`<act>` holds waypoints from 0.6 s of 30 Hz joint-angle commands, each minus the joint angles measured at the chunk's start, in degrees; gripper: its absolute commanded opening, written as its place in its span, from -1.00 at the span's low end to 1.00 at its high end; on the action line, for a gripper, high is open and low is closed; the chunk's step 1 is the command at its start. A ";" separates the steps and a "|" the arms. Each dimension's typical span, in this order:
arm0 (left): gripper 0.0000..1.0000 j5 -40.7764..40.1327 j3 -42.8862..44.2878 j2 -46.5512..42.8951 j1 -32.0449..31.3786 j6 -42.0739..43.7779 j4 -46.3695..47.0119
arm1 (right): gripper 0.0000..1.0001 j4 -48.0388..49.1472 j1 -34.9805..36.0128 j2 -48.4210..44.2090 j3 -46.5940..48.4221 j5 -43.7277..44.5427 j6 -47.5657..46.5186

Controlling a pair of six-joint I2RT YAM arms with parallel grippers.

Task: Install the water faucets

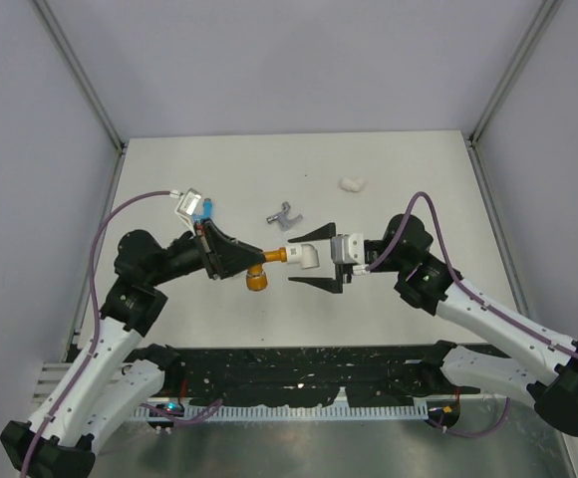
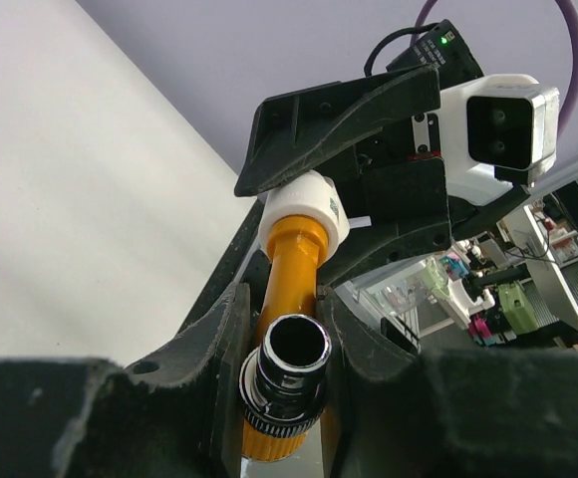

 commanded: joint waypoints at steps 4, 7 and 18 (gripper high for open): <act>-1.00 0.71 2.64 0.13 0.26 3.43 0.16 | 0.33 4.27 0.33 0.05 2.36 -1.64 3.31; -1.00 0.98 3.78 -0.04 0.26 5.80 -1.42 | -0.03 4.53 0.33 0.40 2.71 -1.91 4.54; -1.00 -1.04 9.49 -3.38 0.26 37.32 -16.27 | -0.90 8.31 0.42 6.28 6.57 -3.31 26.30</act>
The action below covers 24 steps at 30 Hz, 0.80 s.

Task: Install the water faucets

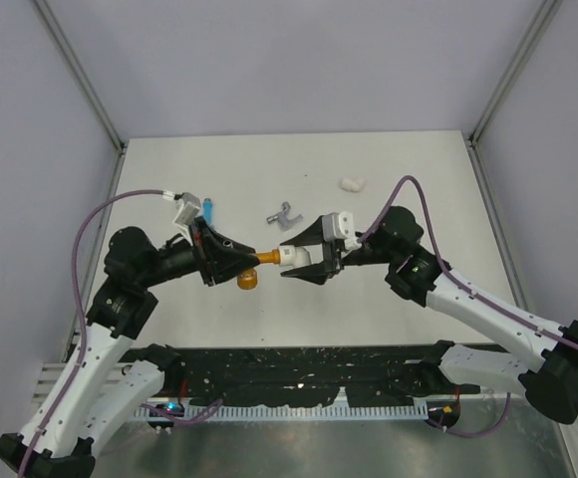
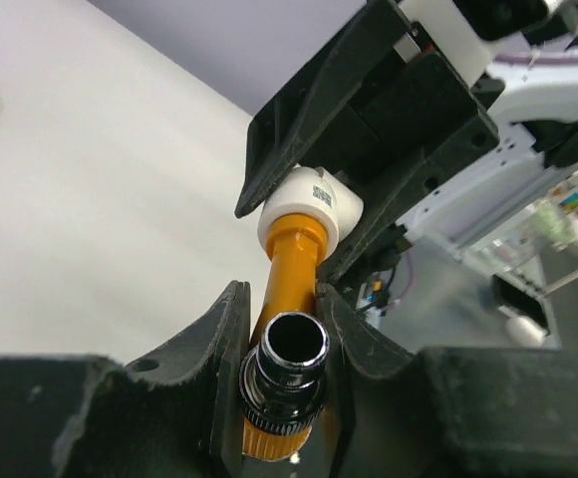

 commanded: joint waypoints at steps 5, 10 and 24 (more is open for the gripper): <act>-1.00 -1.24 3.92 -6.26 0.26 37.80 -8.80 | -0.89 8.25 -0.04 7.29 7.64 -3.31 30.16; -1.00 -3.69 1.55 -10.74 0.26 47.15 -11.79 | -0.90 23.76 -2.15 12.66 6.86 -6.22 54.65; -1.00 -14.95 -3.37 -10.93 0.35 12.92 -5.91 | 0.89 1.50 -3.29 -1.03 3.97 2.82 8.96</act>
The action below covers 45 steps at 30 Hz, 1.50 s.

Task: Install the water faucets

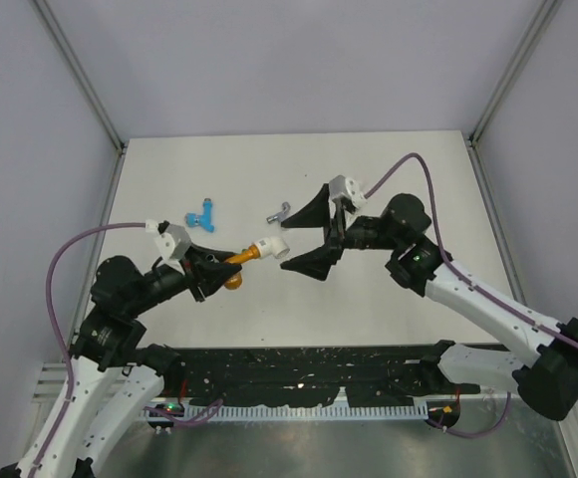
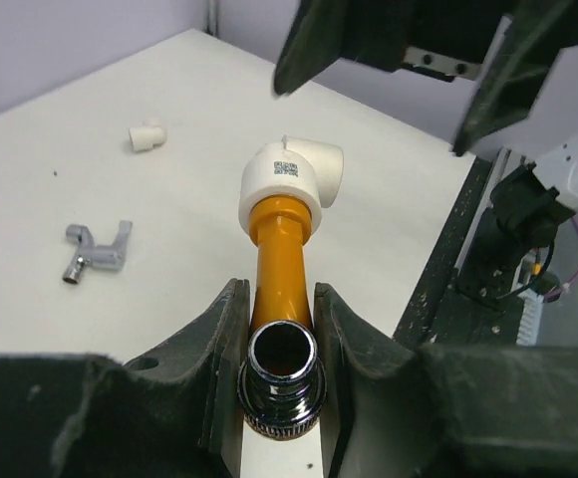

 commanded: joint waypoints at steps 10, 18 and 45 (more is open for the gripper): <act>-1.00 8.81 -1.41 9.51 1.71 -38.12 20.16 | 0.93 -4.60 0.97 -12.75 -7.32 1.42 -40.83; -1.00 14.00 -1.41 12.59 1.71 -44.63 25.34 | 0.89 -7.59 2.03 -10.73 -4.94 -0.25 -44.00; -1.00 21.92 3.41 14.26 1.71 -30.71 20.56 | -0.90 -1.44 3.87 -4.93 -1.17 -6.40 -31.20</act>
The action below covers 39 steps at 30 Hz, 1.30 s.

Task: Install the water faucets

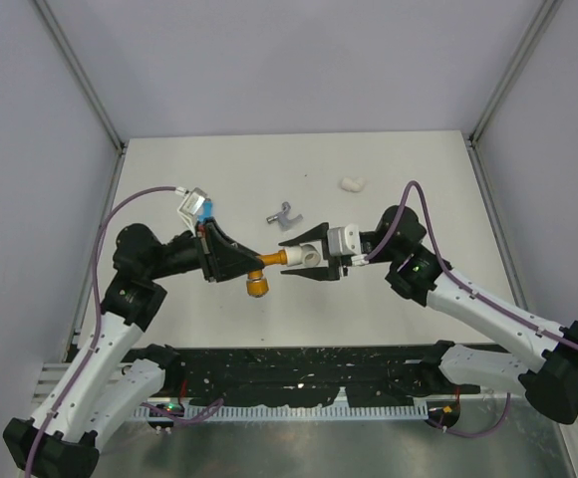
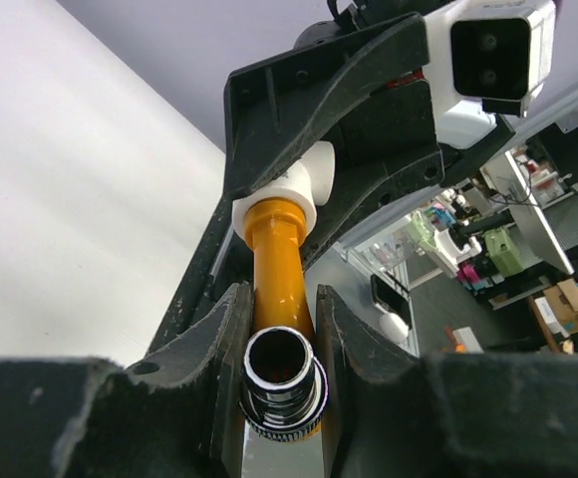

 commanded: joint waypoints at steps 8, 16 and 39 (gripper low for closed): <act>-1.00 1.78 9.04 -2.49 0.01 30.08 -17.34 | -0.90 4.12 0.44 4.29 4.73 -8.33 14.47; -1.00 -2.26 6.31 -2.23 0.01 21.65 -14.18 | 0.22 -12.10 1.76 1.57 6.92 -0.79 1.22; -1.00 -4.64 8.86 -1.35 -0.08 24.71 -22.00 | 0.28 -29.63 10.20 6.84 16.33 20.67 -11.45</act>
